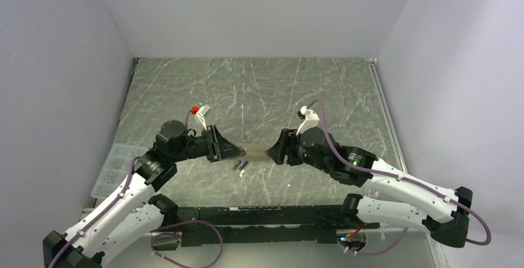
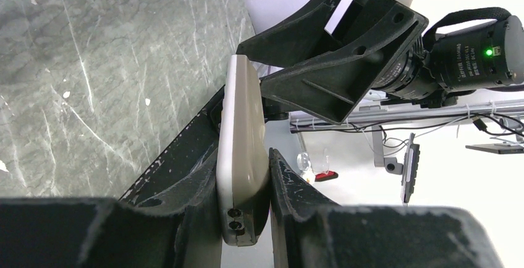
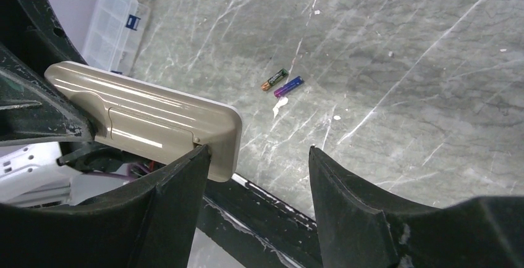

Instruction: Load the batteries into the remote control

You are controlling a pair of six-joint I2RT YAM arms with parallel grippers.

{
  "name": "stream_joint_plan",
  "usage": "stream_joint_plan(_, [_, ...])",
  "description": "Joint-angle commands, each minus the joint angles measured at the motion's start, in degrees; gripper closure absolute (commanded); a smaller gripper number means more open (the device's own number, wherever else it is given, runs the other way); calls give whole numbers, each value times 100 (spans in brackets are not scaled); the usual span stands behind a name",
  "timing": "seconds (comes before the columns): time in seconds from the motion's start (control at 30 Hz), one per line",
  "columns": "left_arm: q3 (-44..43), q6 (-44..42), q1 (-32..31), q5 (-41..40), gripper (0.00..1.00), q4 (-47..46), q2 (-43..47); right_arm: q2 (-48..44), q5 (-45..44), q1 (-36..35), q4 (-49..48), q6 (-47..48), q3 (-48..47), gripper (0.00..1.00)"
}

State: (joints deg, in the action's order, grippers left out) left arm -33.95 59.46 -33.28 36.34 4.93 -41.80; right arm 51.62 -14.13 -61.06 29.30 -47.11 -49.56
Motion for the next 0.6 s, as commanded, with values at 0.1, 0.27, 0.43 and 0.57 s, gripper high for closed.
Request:
stream_joint_plan(0.1, [-217,219,-56,471,100,-1048,182,-134,580,-72,-701,-151,189,36])
stream_joint_plan(0.27, [-376,-71,-56,404,100,-576,185,-195,579,-73,-765,-157,202,36])
stream_joint_plan(0.43, [-409,-182,-56,379,100,-343,165,-251,561,-73,-814,-149,210,36])
stream_joint_plan(0.57, [-376,-205,-59,376,100,-282,150,-266,560,-72,-836,-145,201,36])
